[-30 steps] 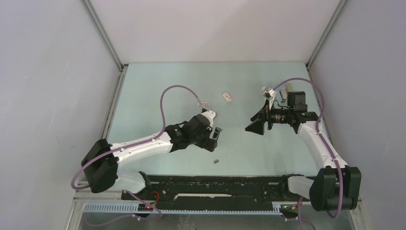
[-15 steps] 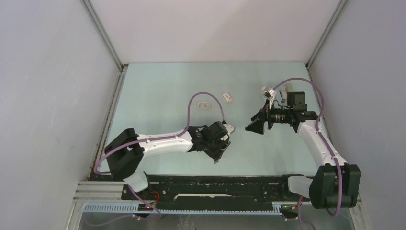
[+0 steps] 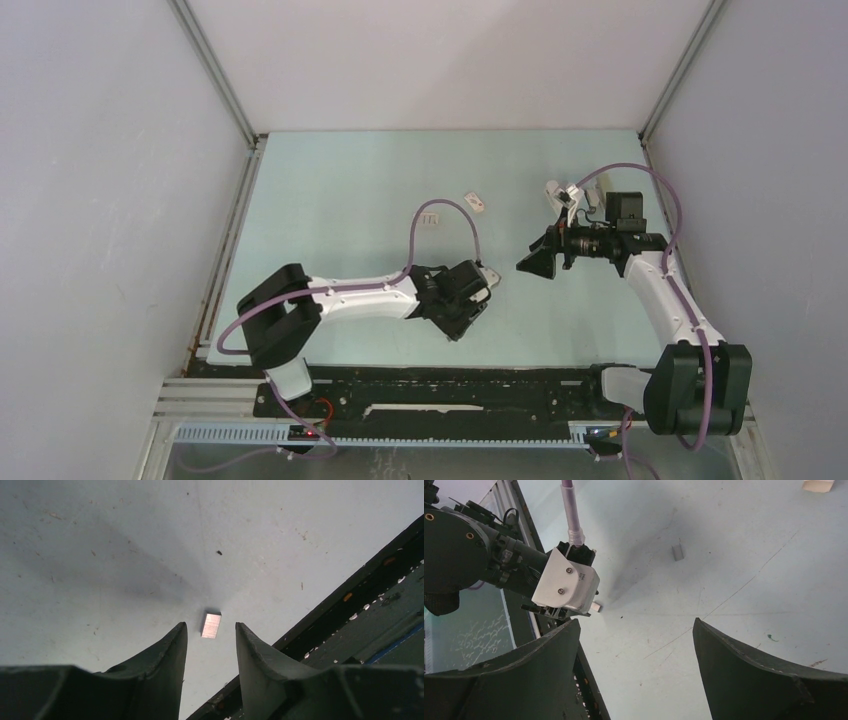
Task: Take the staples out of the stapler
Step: Pick up the staple from the center of the board.
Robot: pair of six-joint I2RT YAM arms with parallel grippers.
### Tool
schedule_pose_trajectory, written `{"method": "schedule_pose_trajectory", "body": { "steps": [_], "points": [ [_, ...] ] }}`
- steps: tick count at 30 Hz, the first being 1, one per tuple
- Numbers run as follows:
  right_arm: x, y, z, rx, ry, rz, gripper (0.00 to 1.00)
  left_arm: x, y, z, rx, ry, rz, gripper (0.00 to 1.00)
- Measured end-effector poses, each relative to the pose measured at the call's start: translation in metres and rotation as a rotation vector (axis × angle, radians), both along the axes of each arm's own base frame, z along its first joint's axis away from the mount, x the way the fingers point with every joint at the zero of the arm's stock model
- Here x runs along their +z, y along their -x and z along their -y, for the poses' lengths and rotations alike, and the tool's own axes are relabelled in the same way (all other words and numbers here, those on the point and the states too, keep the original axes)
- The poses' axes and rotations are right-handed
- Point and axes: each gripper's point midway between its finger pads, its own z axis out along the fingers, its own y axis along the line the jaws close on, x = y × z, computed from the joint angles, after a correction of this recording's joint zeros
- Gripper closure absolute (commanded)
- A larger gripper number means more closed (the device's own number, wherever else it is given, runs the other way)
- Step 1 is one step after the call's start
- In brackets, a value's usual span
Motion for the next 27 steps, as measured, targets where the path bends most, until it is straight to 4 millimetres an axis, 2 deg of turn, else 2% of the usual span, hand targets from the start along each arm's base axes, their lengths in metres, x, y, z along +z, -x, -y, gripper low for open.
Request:
{"method": "schedule_pose_trajectory", "body": {
  "steps": [4,15,22,27],
  "points": [
    [0.000,0.000,0.000,0.000,0.000,-0.001,0.07,-0.002,-0.002,0.004,-0.005,-0.008,-0.002,0.57],
    [0.000,0.000,0.000,-0.002,0.000,-0.001,0.07,-0.013,0.005,-0.004,-0.016,-0.077,-0.028,0.60],
    [0.000,0.000,0.000,-0.002,0.000,-0.001,0.07,-0.023,0.011,-0.005,-0.029,-0.119,-0.046,0.67],
    [0.000,0.000,0.001,-0.002,0.000,-0.001,0.07,-0.021,0.010,-0.003,-0.028,-0.123,-0.044,0.72]
  ]
}}
